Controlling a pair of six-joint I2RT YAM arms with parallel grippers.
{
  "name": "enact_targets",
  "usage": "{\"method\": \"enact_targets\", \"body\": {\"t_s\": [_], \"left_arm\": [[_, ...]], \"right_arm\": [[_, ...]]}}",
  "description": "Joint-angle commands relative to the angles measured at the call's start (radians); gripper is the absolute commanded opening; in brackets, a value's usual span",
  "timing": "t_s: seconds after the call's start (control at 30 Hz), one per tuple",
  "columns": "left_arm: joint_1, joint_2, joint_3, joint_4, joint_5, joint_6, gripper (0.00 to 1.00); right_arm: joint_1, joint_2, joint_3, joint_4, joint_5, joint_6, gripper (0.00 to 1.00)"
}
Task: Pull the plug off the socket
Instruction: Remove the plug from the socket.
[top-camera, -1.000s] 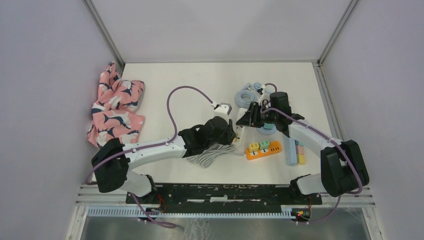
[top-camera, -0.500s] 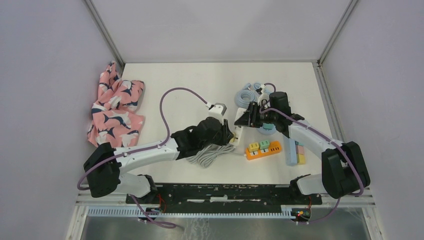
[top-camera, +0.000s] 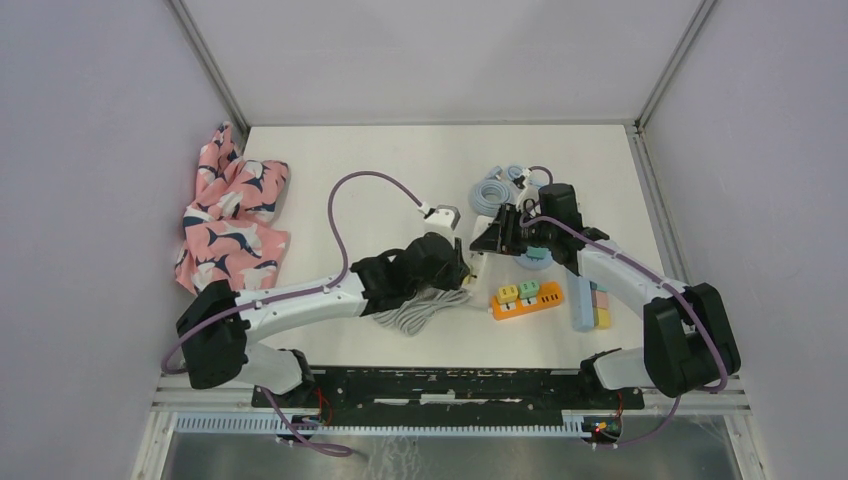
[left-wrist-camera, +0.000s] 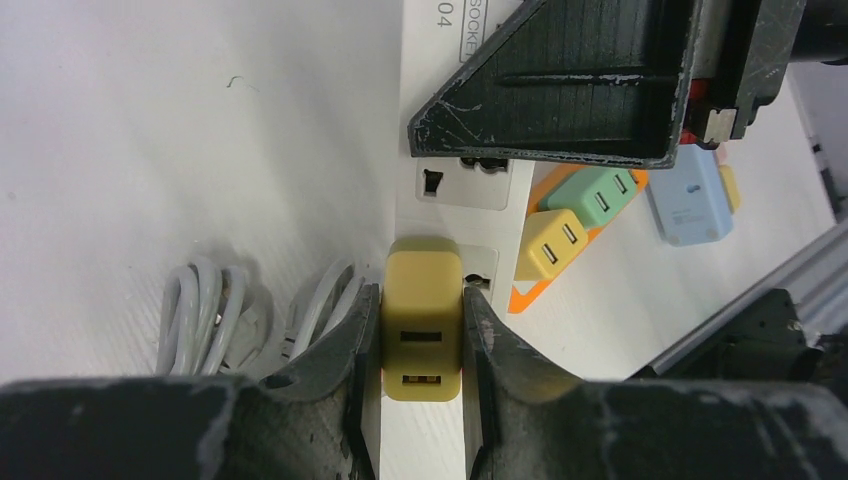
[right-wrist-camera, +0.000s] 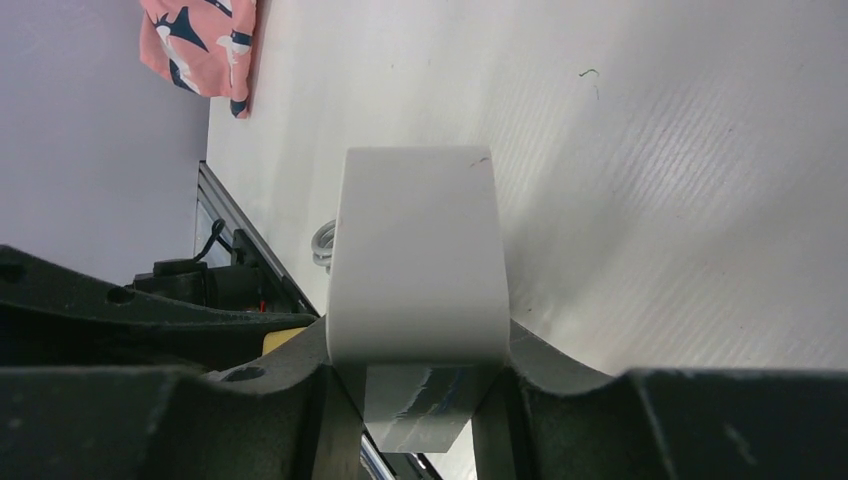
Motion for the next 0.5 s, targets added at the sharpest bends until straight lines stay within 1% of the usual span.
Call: {"method": "enact_targets", "body": {"t_s": [0.0, 0.07, 0.13, 0.23, 0.3, 0.37, 0.4, 0.47], "left_arm": [[0.069, -0.122, -0.058, 0.144, 0.102, -0.026, 0.03], [0.070, -0.121, -0.052, 0.134, 0.089, -0.030, 0.03], [0.058, -0.087, -0.025, 0.111, 0.074, -0.015, 0.03], [-0.022, -0.020, 0.059, 0.049, -0.030, 0.034, 0.03], [-0.048, 0.008, 0.104, 0.014, -0.054, 0.053, 0.03], [-0.042, -0.007, 0.096, 0.012, -0.067, 0.053, 0.03], [-0.022, -0.032, 0.065, 0.021, -0.065, 0.047, 0.03], [0.052, -0.108, -0.020, 0.081, 0.021, 0.001, 0.03]], "right_arm": [[-0.007, -0.018, 0.030, -0.009, 0.094, -0.045, 0.00], [-0.007, -0.020, 0.029, -0.011, 0.095, -0.047, 0.00], [-0.008, -0.017, 0.029, -0.003, 0.079, -0.041, 0.00], [-0.007, -0.015, 0.028, 0.012, 0.048, -0.029, 0.00], [-0.007, -0.014, 0.031, 0.006, 0.053, -0.038, 0.00], [-0.008, -0.012, 0.035, -0.004, 0.062, -0.048, 0.00], [-0.008, -0.014, 0.036, -0.007, 0.064, -0.051, 0.00], [-0.010, -0.014, 0.036, -0.009, 0.065, -0.053, 0.00]]}}
